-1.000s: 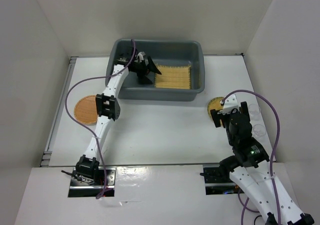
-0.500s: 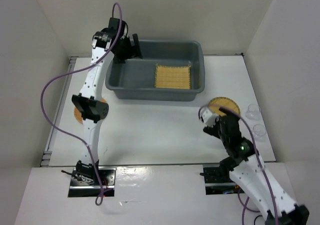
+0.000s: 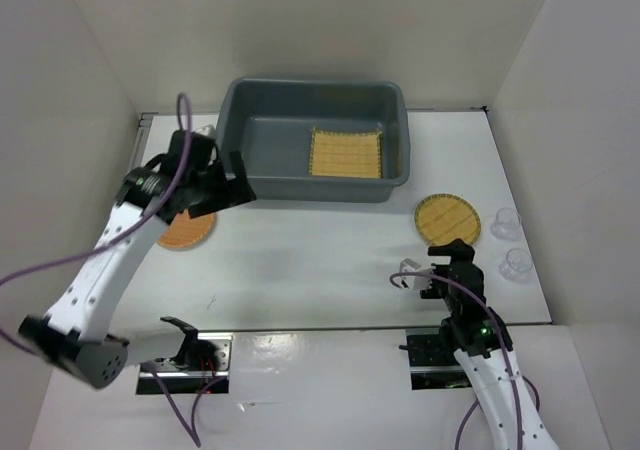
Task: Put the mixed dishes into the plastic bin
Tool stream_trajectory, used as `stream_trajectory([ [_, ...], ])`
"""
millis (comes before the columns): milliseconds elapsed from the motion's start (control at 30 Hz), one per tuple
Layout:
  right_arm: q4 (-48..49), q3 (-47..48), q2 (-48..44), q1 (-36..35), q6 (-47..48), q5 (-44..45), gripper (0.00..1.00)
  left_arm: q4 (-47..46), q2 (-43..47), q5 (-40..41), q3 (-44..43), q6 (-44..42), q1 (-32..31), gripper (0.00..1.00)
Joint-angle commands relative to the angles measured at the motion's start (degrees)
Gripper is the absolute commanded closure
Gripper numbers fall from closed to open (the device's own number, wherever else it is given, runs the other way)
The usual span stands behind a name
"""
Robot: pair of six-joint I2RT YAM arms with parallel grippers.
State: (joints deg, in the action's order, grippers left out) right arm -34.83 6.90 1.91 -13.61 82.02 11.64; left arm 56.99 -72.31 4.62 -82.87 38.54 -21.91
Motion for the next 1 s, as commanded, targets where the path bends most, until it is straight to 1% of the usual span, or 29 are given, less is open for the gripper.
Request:
stream_trajectory([
  [0,-2.61,3.56,2.46,0.6,2.71,-4.68,0.01,-6.99,7.97,-1.46,3.86,4.35,0.64,0.0],
  [33,-2.61,5.91,7.7,1.12,-0.42,-5.39,0.0,-6.37,8.59,-1.46,4.38,4.35,0.64,0.0],
  [67,-2.61,7.68,10.89,1.13,-2.46,-6.18,0.0,-5.5,9.11,-2.15,4.38,4.35,0.64,0.0],
  [100,-0.61,9.7,14.14,1.13,-5.26,-7.06,0.01,-5.49,9.12,-2.16,4.38,4.35,0.64,0.0],
  [133,-0.59,15.28,17.56,1.13,-11.55,-8.9,0.01,-4.88,9.12,-2.16,4.38,4.35,0.64,0.0],
  [167,-0.59,18.82,24.91,1.13,-15.1,-10.05,0.01,-4.87,9.64,-2.16,4.38,4.35,0.64,0.0],
  [200,-0.59,22.68,28.9,1.13,-18.79,-11.27,0.01,-4.87,9.65,-2.16,4.38,4.35,0.64,0.0],
  [233,-3.98,30.64,33.03,1.13,-26.13,-13.64,0.01,-4.87,10.34,-2.16,4.38,4.95,0.64,0.0],
  [267,-5.85,34.29,41.25,1.13,-29.34,-14.62,0.01,-4.87,10.35,-2.16,4.38,4.96,0.64,0.0],
  [333,-11.71,42.62,47.98,2.96,-33.4,-18.2,0.01,-6.53,10.35,-2.86,5.18,4.96,0.64,0.0],
  [367,-13.06,44.24,50.45,5.67,-34.37,-19.71,0.01,-6.54,10.35,-3.56,5.96,4.96,0.64,0.0],
  [400,-13.94,45.39,53.52,7.17,-34.9,-20.94,0.01,-7.33,10.35,-3.57,6.84,4.96,0.64,0.0],
  [433,-14.47,45.92,54.59,8.23,-34.91,-21.74,0.01,-7.94,10.35,-4.44,7.37,4.96,0.64,0.0],
  [500,-13.87,43.48,56.96,8.77,-33.16,-20.17,0.01,-7.95,9.82,-5.76,7.89,4.96,0.64,0.0],
  [567,-12.55,41.1,58.46,9.38,-29.75,-17.72,0.01,-8.48,9.21,-5.77,7.9,4.96,0.64,0.0],
  [633,-11.49,38.64,60.48,10.7,-27.1,-17.7,0.01,-8.48,9.21,-5.77,7.9,4.96,0.64,0.0],
  [700,-10.96,38.02,61.02,11.23,-22.99,-17.7,0.01,-8.48,9.21,-5.77,7.9,4.96,0.64,0.0],
  [733,-10.96,38.02,62.76,11.23,-21.82,-17.7,0.01,-8.48,9.21,-6.29,7.9,4.96,0.64,0.0],
  [867,-4.66,36.35,68.56,11.23,-20.76,-14.9,0.01,-7.95,10.43,-6.29,9.39,5.57,0.64,0.0],
  [967,-1.14,35.64,73.4,12.73,-20.23,-13.84,0.01,-7.95,12.01,-6.29,10.98,6.27,0.64,0.0],
])
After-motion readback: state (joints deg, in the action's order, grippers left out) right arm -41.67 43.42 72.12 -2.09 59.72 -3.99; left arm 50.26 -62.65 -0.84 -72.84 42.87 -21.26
